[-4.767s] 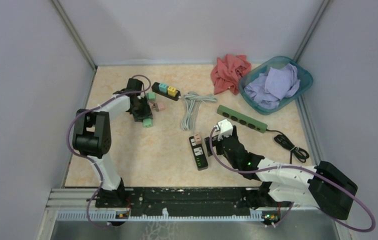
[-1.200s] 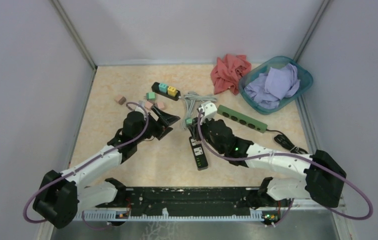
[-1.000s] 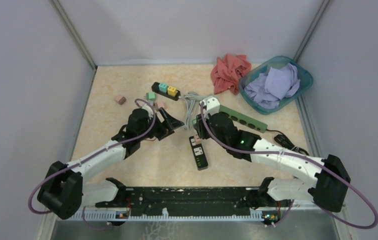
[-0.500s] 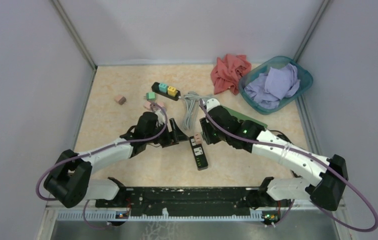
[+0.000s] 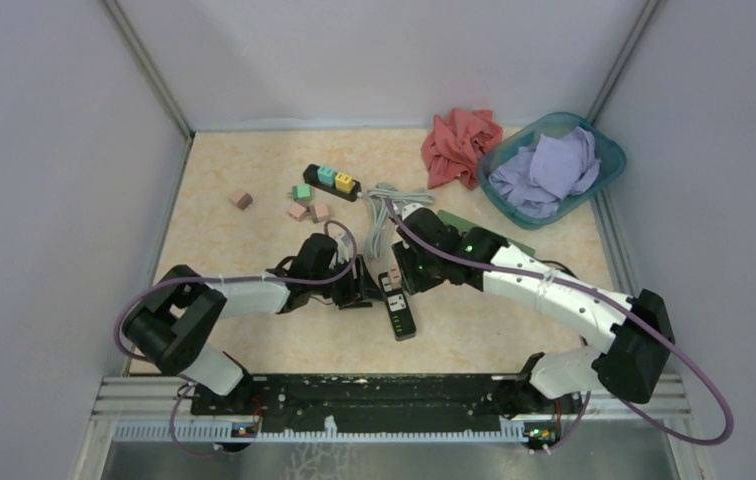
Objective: Insert the plug
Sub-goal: Insert the plug into the socket.
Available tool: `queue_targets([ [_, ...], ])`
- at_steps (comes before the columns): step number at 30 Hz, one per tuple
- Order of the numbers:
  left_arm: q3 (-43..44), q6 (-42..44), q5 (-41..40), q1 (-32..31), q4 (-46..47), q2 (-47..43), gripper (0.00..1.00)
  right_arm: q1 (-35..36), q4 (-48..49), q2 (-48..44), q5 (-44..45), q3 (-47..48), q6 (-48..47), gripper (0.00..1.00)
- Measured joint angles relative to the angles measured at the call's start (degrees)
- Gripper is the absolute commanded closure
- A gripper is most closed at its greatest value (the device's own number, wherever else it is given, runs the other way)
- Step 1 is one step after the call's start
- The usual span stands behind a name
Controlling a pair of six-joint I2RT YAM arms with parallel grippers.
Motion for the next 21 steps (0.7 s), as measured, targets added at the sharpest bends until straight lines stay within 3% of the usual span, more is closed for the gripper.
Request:
queue_targets([
  [21, 1.95, -3.96, 2.86, -2.25, 6.43, 7.54, 0.6, -1.33, -1.84, 11.1, -4.98, 2.45, 1.86, 1.0],
])
